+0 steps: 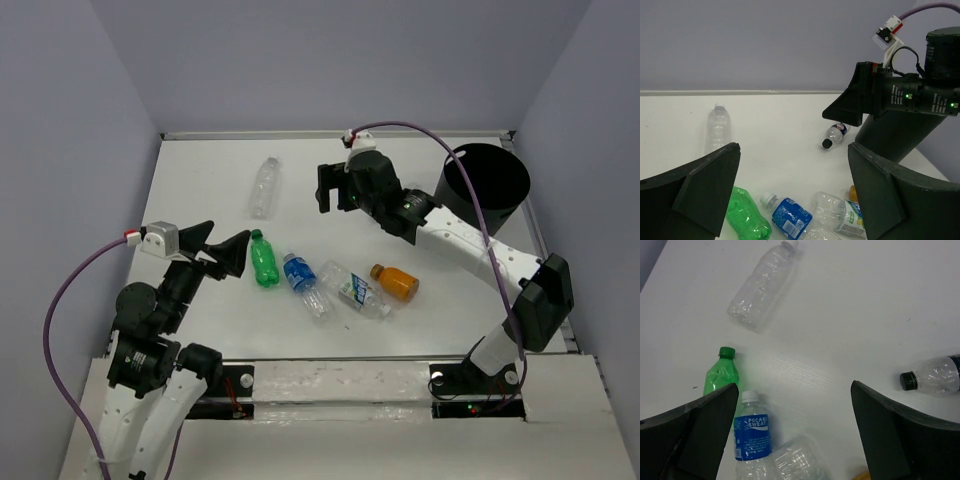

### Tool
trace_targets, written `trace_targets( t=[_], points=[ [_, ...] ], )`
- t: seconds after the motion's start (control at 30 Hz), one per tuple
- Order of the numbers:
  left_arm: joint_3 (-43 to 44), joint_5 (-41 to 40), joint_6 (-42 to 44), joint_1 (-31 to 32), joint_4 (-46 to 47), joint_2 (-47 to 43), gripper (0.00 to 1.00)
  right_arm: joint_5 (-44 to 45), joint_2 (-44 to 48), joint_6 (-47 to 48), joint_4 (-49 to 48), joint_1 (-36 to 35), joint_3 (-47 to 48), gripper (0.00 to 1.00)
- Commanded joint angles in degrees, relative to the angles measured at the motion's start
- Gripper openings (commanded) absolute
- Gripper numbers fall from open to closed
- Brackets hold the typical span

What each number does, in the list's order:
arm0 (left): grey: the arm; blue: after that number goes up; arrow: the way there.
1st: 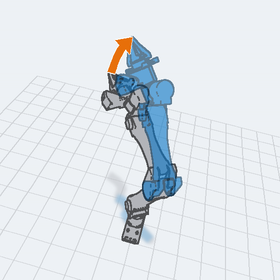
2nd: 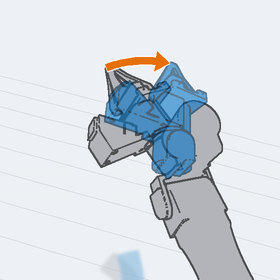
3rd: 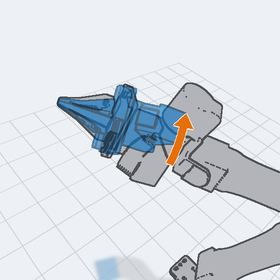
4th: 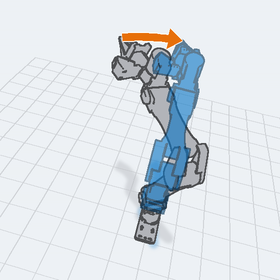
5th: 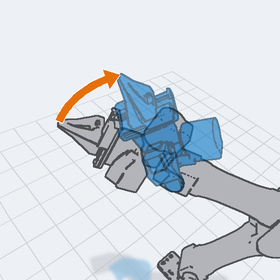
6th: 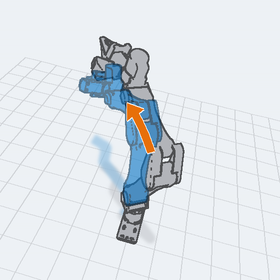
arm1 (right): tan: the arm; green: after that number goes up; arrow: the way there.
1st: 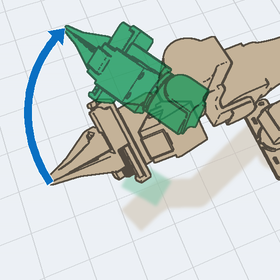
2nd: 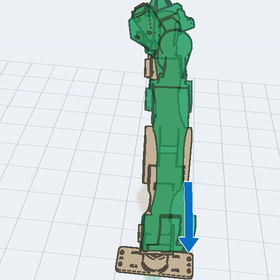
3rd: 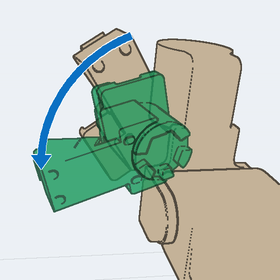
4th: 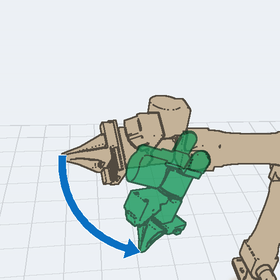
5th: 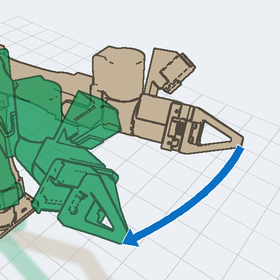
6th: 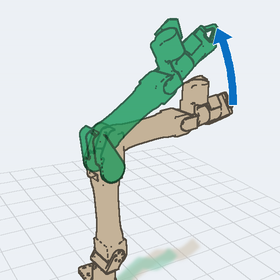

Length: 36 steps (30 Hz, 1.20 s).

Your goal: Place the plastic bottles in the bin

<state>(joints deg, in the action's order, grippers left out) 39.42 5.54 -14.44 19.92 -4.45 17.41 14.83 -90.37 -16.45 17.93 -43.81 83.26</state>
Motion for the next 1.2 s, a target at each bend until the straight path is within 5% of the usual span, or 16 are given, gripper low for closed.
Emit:
trace_targets(
  t=[0.0, 0.3, 1.17],
  points=[
    [2.24, 0.0, 0.64, -0.5, 1.28, 0.43, 0.99, 10.11, 1.07, -8.15, -9.14, -1.01, -3.87, 1.0],
    [2.07, -0.18, 0.29, 0.12, 1.28, 0.87, 0.99, 37.36, -6.04, -14.66, -7.04, -1.01, -6.53, 1.0],
    [1.71, 3.42, 0.64, 0.91, 2.16, 2.45, 0.99, 37.2, -17.03, -39.53, -0.53, 13.49, -7.5, 1.0]
  ],
)
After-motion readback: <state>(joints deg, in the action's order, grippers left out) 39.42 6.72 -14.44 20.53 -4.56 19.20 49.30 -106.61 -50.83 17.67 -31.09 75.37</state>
